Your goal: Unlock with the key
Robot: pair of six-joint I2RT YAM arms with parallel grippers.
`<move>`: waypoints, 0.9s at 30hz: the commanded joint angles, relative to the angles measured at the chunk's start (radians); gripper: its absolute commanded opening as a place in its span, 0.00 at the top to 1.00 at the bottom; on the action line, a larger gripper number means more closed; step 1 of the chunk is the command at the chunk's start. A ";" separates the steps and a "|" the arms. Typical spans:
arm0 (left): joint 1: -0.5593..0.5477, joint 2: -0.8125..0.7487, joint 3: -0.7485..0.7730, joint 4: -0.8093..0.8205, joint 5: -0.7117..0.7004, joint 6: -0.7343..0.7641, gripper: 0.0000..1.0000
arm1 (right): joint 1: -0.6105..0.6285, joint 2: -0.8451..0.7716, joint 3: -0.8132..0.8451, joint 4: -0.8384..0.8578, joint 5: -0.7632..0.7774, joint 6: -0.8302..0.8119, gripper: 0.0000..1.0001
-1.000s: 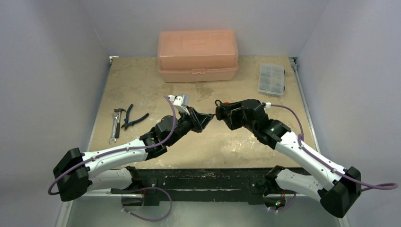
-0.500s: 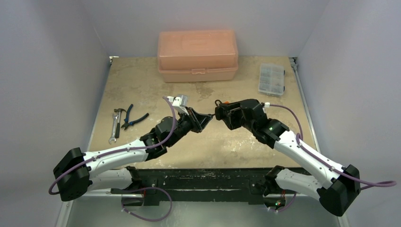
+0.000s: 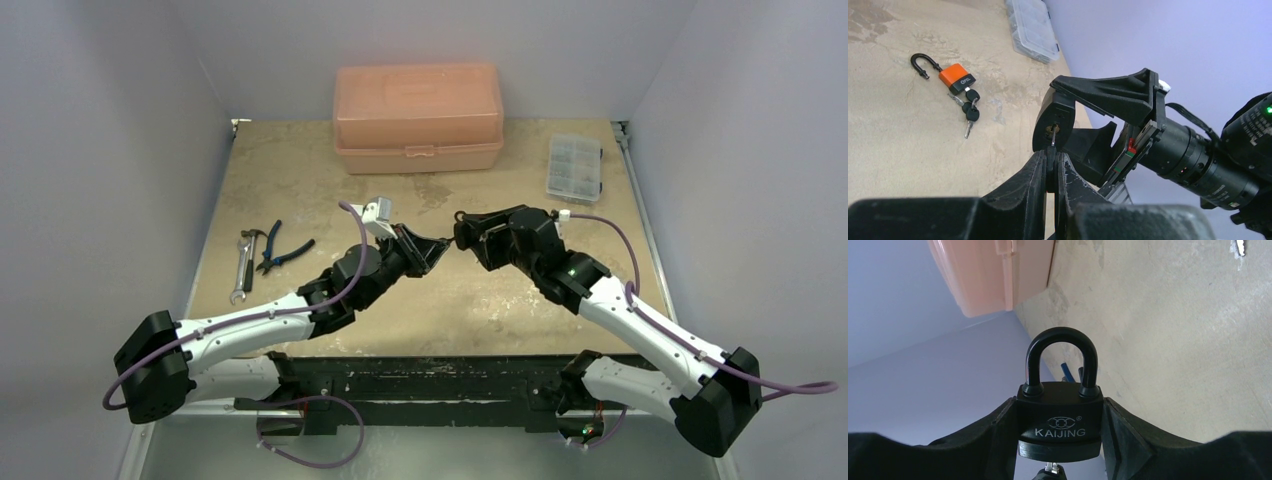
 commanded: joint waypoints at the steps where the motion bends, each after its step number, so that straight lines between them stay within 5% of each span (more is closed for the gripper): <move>1: -0.007 0.041 0.026 0.050 0.040 0.178 1.00 | 0.010 -0.001 0.089 0.083 -0.057 0.011 1.00; 12: -0.069 0.042 0.015 0.132 -0.005 0.488 1.00 | 0.011 0.065 0.184 -0.042 -0.171 0.077 1.00; 15: -0.070 0.053 0.029 0.107 -0.015 0.388 1.00 | 0.011 0.046 0.144 0.035 -0.164 0.077 1.00; 23: -0.069 0.077 0.095 -0.132 -0.074 -0.178 1.00 | 0.011 -0.042 -0.026 0.344 -0.119 0.038 1.00; 27: -0.070 0.101 0.086 -0.109 -0.063 -0.165 1.00 | 0.011 -0.033 -0.015 0.339 -0.148 0.029 1.00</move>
